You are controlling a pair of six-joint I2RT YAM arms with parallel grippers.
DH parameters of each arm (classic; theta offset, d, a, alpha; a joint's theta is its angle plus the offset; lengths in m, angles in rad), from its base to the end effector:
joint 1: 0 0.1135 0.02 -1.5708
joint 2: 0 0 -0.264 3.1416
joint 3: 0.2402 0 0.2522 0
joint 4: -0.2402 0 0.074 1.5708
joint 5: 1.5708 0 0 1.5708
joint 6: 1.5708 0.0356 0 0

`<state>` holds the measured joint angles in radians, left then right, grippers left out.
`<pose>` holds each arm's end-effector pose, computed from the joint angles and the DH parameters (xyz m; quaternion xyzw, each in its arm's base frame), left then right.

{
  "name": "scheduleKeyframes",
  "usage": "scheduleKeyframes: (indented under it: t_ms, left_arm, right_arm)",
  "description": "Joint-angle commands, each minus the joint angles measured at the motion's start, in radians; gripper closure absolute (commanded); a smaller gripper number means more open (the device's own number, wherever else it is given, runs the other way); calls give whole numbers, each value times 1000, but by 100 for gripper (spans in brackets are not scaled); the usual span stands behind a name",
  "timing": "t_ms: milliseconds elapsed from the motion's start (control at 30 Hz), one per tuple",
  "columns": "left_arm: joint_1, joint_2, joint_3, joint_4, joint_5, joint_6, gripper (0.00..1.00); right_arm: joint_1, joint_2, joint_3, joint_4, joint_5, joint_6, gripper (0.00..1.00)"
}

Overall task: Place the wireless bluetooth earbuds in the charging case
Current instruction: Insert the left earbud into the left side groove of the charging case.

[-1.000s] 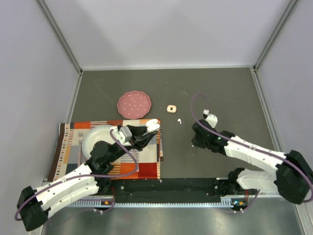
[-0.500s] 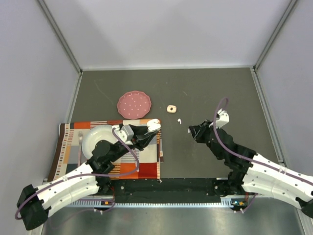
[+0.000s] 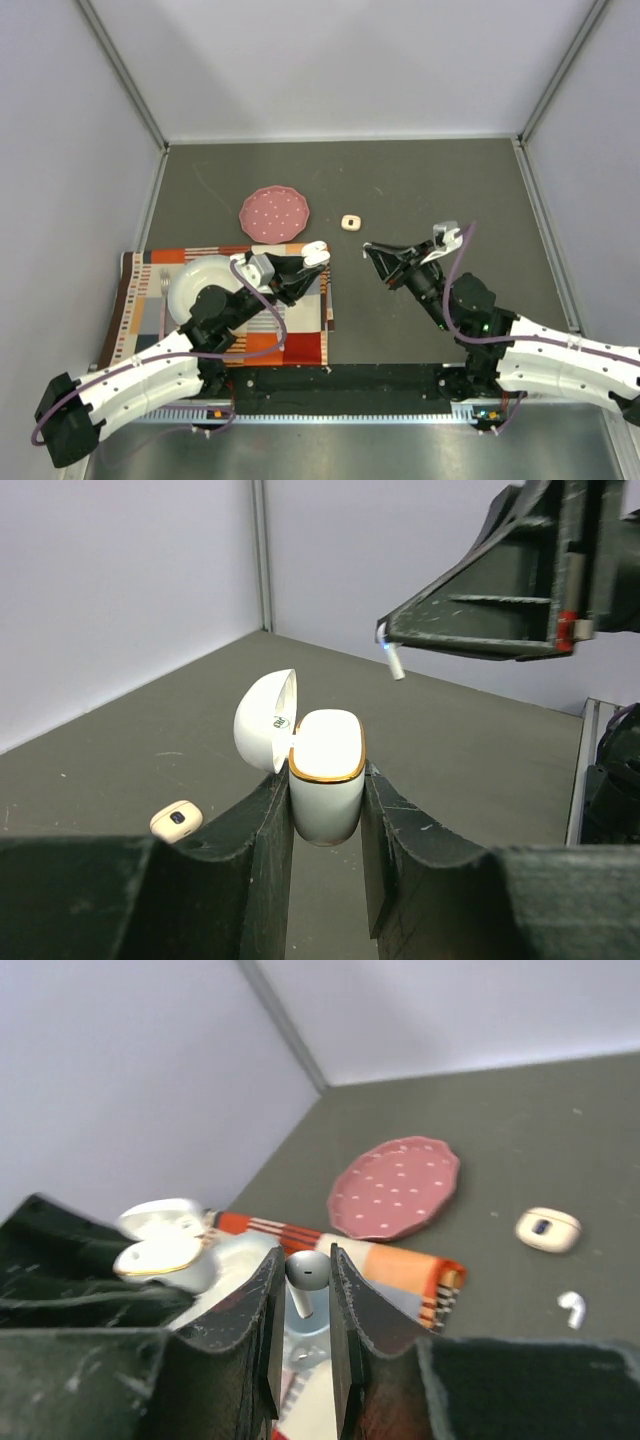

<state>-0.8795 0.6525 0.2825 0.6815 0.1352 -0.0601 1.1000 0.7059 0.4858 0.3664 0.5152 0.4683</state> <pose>0.1011 -0.1297 0.2746 0.2841 0.5171 -0.4005 0.7010 0.0951 0.1481 0.3051 -0.0130 0.6606 0.3990 0.6358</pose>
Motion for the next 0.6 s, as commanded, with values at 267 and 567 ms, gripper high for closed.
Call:
scheduleKeyframes:
  t_ms: [267, 567]
  left_arm:
    - [-4, 2, 11, 90, -14, -20, 100]
    - [-4, 16, -19, 173, 21, -1, 100]
  right_arm:
    - [199, 147, 13, 626, 17, -376, 100]
    - [210, 283, 42, 783, -61, -343, 100]
